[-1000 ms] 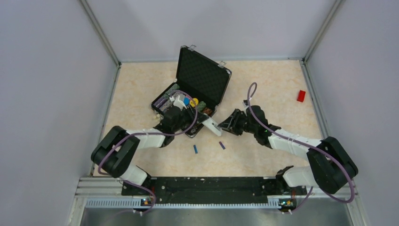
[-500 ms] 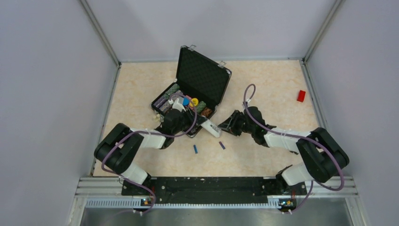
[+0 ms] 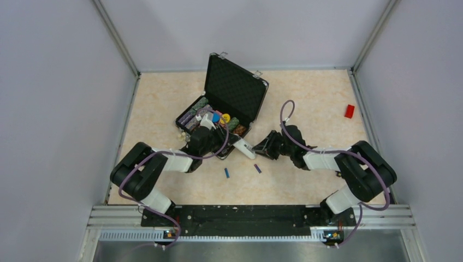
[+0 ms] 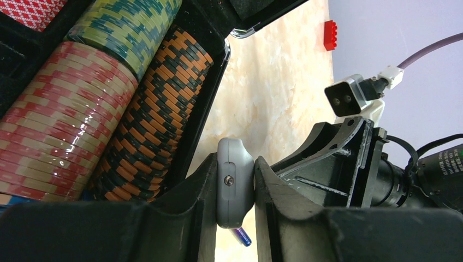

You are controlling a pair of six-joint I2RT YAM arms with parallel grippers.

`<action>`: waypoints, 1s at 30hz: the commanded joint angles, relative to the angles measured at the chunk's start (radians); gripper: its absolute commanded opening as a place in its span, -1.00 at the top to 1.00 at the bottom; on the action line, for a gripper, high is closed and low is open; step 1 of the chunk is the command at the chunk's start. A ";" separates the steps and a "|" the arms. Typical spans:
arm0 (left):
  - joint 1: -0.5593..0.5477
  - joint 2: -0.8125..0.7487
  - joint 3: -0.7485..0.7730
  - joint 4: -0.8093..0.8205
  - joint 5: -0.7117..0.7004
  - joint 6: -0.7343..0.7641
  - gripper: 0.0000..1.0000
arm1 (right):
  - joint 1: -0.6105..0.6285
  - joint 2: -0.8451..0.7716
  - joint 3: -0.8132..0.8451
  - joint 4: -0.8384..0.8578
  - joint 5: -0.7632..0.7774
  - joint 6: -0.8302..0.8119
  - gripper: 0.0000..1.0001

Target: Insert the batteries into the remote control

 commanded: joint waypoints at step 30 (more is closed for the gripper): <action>-0.005 0.097 -0.013 0.078 0.065 -0.040 1.00 | -0.008 0.280 -0.146 0.648 -0.145 0.191 0.44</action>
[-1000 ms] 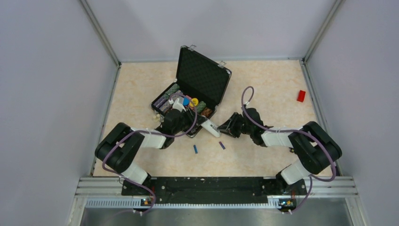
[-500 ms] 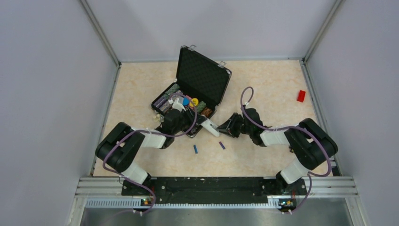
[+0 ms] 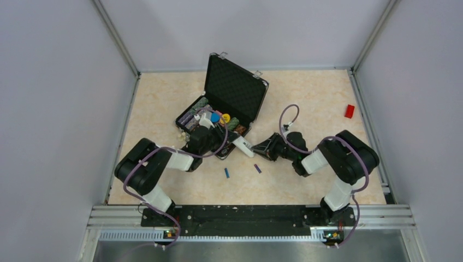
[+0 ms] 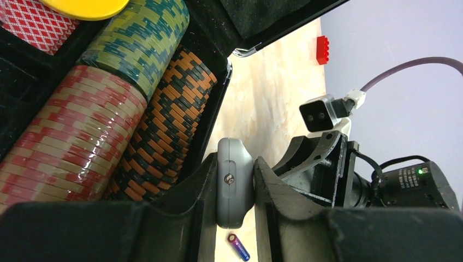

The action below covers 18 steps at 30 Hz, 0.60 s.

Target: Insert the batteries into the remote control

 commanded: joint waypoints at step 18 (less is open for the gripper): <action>-0.075 0.016 0.014 -0.119 0.019 0.009 1.00 | 0.035 0.180 0.025 0.567 -0.068 0.195 0.44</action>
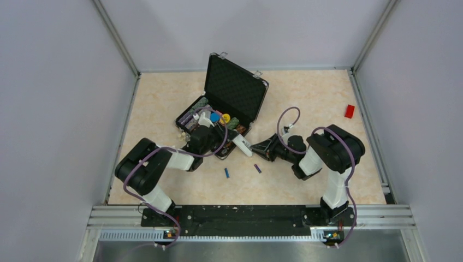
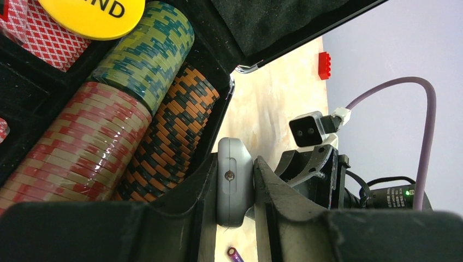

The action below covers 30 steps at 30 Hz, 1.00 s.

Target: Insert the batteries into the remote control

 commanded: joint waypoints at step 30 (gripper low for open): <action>-0.079 -0.099 0.016 -0.341 -0.075 0.117 1.00 | -0.001 -0.186 0.037 0.145 0.013 0.092 0.44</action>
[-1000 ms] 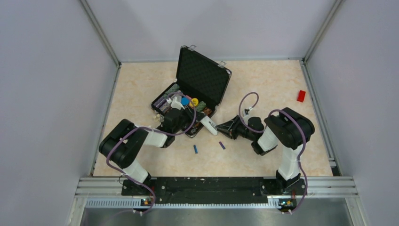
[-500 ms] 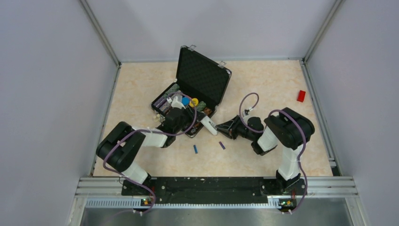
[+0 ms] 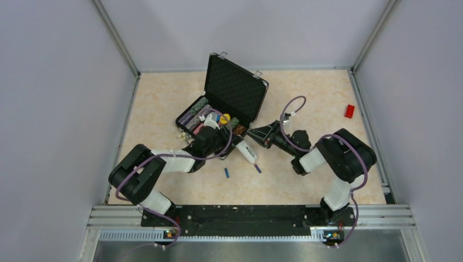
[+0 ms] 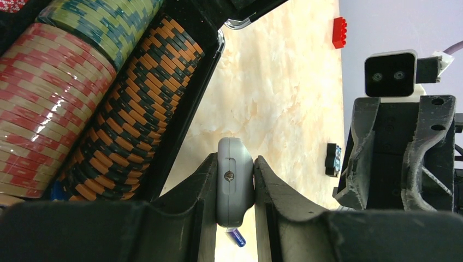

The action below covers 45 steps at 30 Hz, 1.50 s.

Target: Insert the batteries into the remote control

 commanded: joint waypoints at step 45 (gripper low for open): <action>-0.001 0.023 -0.065 -0.004 -0.077 -0.002 1.00 | 0.021 -0.168 -0.042 -0.707 0.009 -0.129 0.52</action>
